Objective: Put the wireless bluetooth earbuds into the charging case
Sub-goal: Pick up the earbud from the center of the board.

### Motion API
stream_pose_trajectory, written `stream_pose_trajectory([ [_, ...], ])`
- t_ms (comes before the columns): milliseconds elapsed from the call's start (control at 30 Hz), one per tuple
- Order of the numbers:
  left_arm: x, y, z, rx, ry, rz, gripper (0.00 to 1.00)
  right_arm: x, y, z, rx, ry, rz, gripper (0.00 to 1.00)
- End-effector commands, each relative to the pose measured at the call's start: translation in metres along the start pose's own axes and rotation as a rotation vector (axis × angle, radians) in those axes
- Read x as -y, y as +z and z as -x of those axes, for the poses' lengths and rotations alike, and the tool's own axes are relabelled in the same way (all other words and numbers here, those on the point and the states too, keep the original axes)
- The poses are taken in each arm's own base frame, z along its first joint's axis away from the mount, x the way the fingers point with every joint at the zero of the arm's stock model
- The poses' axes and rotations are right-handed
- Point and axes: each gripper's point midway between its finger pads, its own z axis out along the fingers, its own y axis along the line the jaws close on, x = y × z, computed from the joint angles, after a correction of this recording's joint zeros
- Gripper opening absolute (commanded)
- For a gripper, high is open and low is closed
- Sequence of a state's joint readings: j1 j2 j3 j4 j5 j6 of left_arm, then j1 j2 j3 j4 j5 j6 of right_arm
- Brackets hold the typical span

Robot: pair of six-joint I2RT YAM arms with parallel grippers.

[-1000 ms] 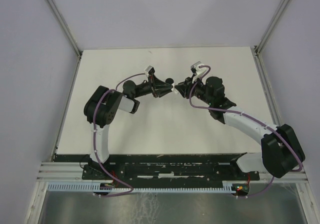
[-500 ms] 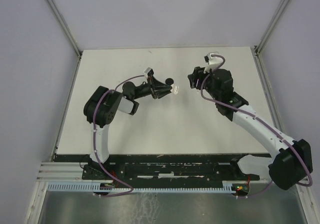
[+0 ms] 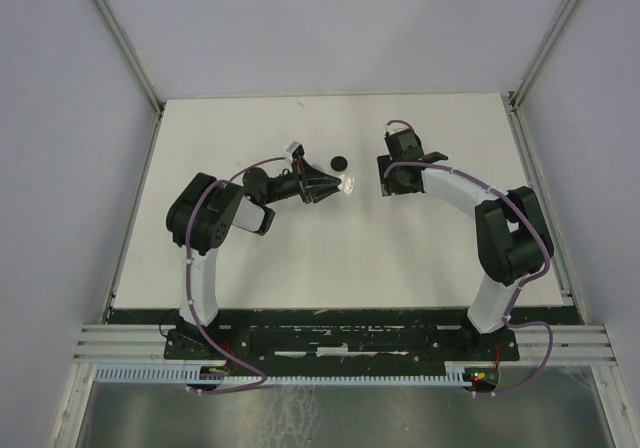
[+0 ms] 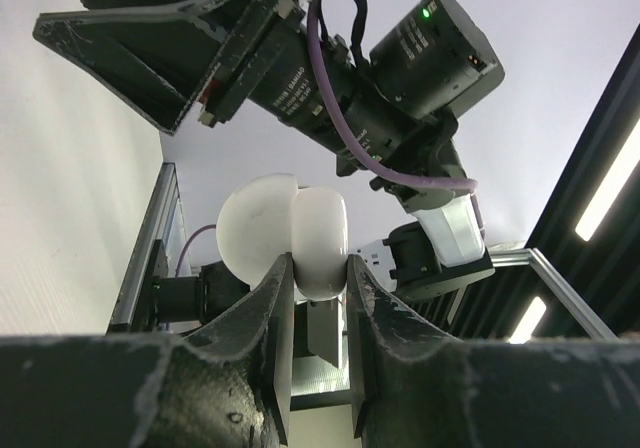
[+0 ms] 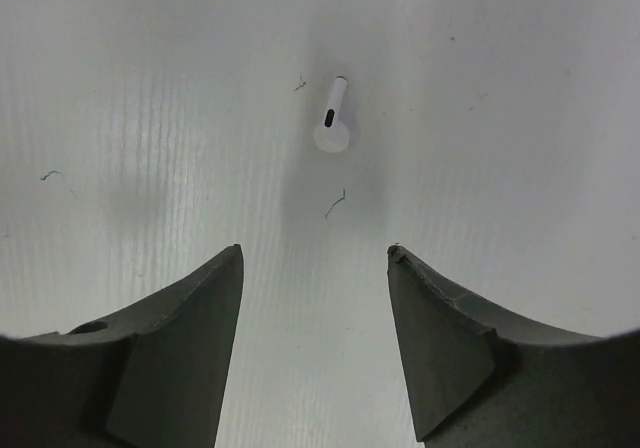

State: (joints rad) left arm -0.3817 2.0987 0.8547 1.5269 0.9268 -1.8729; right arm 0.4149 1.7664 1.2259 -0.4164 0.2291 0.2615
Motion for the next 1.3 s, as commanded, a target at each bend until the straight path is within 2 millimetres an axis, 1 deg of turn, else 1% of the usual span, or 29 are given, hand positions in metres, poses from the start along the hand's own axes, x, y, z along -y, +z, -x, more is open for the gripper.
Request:
stream_pose_trajectory([
  [0, 0.042, -0.007, -0.023, -0.061, 0.252, -0.133, 0.03, 0.001, 0.003, 0.030, 0.051, 0.035, -0.002, 0.67],
  [233, 0.038, -0.009, -0.021, -0.057, 0.247, -0.125, 0.03, -0.001, 0.028, 0.025, 0.031, 0.090, 0.048, 0.68],
  [467, 0.037, -0.009, -0.020, -0.057, 0.246, -0.122, 0.03, -0.003, 0.047, 0.023, 0.009, 0.133, 0.090, 0.67],
  [667, 0.038, -0.010, -0.020, -0.059, 0.249, -0.123, 0.03, -0.004, 0.055, 0.022, -0.001, 0.151, 0.107, 0.67],
  [1000, 0.036, -0.010, -0.018, -0.053, 0.246, -0.120, 0.03, -0.019, 0.067, 0.016, -0.030, 0.168, 0.173, 0.67],
  [1267, 0.034, -0.012, -0.018, -0.048, 0.244, -0.116, 0.03, -0.031, 0.068, 0.015, -0.032, 0.174, 0.207, 0.68],
])
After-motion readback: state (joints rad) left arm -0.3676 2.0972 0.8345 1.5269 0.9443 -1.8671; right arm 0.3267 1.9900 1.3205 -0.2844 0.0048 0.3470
